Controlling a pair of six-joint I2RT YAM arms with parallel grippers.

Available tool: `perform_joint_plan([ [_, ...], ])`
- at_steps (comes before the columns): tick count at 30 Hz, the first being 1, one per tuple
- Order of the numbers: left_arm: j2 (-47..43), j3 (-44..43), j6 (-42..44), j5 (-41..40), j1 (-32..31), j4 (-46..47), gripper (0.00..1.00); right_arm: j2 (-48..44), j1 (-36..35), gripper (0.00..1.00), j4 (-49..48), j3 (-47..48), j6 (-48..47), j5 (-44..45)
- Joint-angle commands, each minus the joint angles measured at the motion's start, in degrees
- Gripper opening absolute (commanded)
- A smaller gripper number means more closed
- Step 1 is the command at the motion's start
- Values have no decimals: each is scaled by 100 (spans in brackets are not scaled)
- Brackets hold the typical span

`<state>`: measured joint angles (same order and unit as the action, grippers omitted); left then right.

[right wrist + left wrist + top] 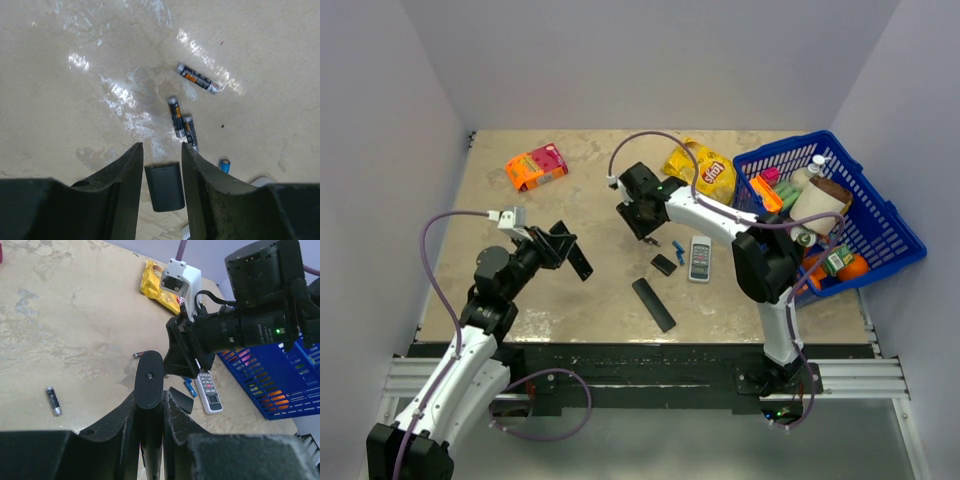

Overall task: Load the batteries into the remote control
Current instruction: Pick up the battery from the center of the board.

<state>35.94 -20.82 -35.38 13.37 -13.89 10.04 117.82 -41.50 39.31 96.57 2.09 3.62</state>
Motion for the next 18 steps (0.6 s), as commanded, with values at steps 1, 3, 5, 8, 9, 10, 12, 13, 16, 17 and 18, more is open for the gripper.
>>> perform_joint_plan([
  [1,27,-106,-14,281,-8,332,0,144,159,39,50,564,-16,113],
  [3,36,-203,39,246,-8,235,0,145,264,39,-2,564,133,-1],
  [5,44,-247,92,193,-8,95,0,145,335,39,-55,573,458,-98],
  [8,27,-282,127,79,-8,-20,0,180,396,42,-38,661,1046,-186],
  [9,27,-274,127,35,-8,-29,0,189,414,45,-37,652,1240,-221],
  [10,18,-282,119,17,-8,-55,0,189,449,49,-72,617,1624,-308],
  [12,9,-291,119,-44,-8,-99,0,162,511,56,-248,434,2022,-466],
  [13,0,-309,110,-71,-8,-116,0,154,520,56,-327,371,2372,-485],
  [16,-8,-335,145,-132,-8,-187,0,197,537,57,-468,283,2892,-406],
  [17,-17,-353,154,-141,-8,-213,0,215,537,57,-459,292,2963,-371],
  [18,-26,-379,171,-176,-8,-248,0,250,537,54,-433,309,3025,-371],
])
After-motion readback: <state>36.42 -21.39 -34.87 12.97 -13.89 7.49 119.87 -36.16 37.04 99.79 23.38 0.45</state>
